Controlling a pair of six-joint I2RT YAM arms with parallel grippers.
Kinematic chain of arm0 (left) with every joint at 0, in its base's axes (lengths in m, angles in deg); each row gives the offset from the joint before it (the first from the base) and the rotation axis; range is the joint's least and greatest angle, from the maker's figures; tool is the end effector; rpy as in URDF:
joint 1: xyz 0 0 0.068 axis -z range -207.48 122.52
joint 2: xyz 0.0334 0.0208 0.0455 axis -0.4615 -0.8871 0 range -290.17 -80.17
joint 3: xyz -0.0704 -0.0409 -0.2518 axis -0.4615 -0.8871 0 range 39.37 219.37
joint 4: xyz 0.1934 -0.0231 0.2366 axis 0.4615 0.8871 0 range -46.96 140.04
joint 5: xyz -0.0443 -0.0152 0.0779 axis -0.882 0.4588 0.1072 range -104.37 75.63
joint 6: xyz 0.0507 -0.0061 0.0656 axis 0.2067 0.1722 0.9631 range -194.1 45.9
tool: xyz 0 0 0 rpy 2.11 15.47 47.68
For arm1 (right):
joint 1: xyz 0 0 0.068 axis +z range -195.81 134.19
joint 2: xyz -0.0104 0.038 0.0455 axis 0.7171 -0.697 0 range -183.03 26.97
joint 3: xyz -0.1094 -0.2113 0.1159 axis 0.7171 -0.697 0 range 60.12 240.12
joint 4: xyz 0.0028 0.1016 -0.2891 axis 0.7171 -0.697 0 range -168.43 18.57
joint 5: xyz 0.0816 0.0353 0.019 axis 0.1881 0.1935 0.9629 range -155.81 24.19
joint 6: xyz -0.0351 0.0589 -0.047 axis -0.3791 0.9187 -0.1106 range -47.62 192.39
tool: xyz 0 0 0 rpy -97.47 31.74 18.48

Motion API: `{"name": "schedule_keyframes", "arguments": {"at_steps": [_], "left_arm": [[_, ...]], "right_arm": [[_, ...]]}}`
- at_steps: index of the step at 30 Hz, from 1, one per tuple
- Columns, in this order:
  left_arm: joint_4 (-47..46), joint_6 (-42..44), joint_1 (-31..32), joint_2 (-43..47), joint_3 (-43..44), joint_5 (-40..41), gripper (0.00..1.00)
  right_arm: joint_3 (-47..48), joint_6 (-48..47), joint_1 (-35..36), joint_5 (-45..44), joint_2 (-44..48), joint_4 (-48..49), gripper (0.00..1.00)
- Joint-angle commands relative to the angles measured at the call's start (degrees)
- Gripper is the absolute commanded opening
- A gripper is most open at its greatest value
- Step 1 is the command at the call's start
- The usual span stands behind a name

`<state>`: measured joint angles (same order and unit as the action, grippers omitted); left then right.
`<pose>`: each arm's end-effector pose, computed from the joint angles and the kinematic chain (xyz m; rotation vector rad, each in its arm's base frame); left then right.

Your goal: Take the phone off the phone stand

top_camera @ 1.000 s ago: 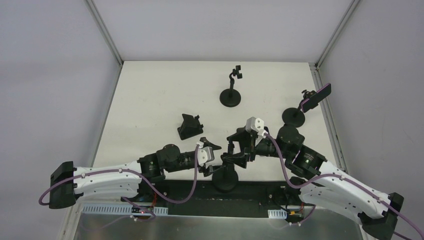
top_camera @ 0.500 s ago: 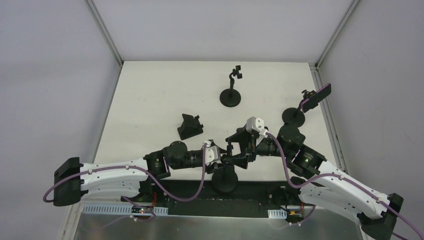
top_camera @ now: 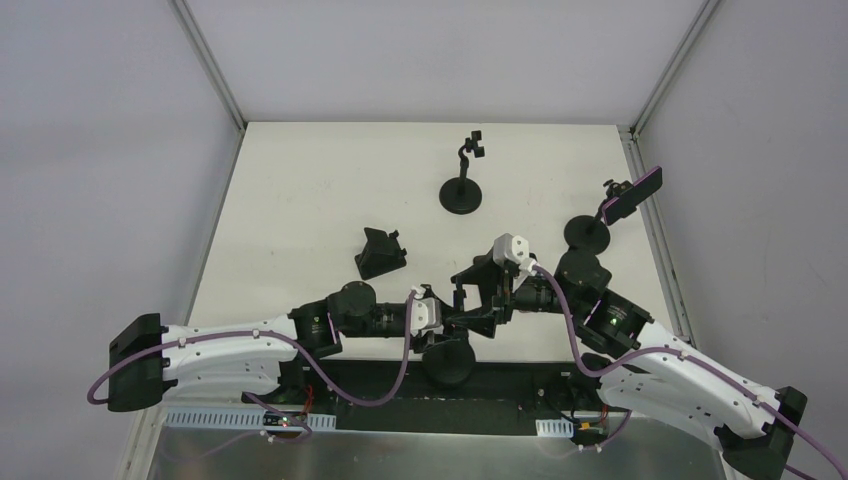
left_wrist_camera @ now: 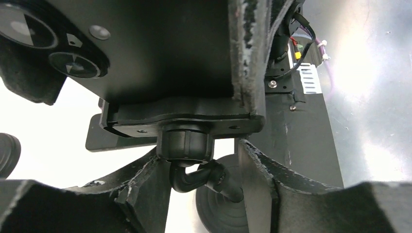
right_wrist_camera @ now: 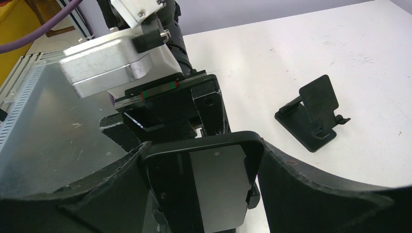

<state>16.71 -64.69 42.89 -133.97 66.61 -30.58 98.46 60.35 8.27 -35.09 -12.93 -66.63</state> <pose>0.0820 -0.2906 0.2420 1.2448 1.1222 -1.0419 0.1191 0.2276 0.3372 -1.2171 1.0481 0.9811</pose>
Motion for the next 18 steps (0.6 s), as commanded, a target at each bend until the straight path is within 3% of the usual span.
{"name": "schedule_keyframes", "arguments": {"at_steps": [1, 5, 7, 8, 18], "left_arm": [[-2.0, -0.5, -0.7, 0.0, 1.3, -2.0, 0.48], [-2.0, -1.2, -0.7, -1.1, 2.2, -1.1, 0.31], [-2.0, -1.8, -0.7, -1.7, 2.6, -0.4, 0.15], [-2.0, -2.2, -0.7, -1.9, 2.8, 0.3, 0.02], [-1.8, -3.2, -0.7, -1.7, 2.3, 5.5, 0.0]], "right_arm": [[1.9, 1.2, -0.3, 0.1, 2.1, 10.1, 0.0], [1.3, 1.2, -0.2, -1.2, 2.4, 10.0, 0.0], [1.2, 1.1, -0.2, -2.0, 2.5, 9.8, 0.0], [1.3, 1.1, -0.2, -2.6, 2.5, 9.6, 0.0], [1.2, 2.4, -0.1, -14.5, 3.8, 6.7, 0.0]]}}
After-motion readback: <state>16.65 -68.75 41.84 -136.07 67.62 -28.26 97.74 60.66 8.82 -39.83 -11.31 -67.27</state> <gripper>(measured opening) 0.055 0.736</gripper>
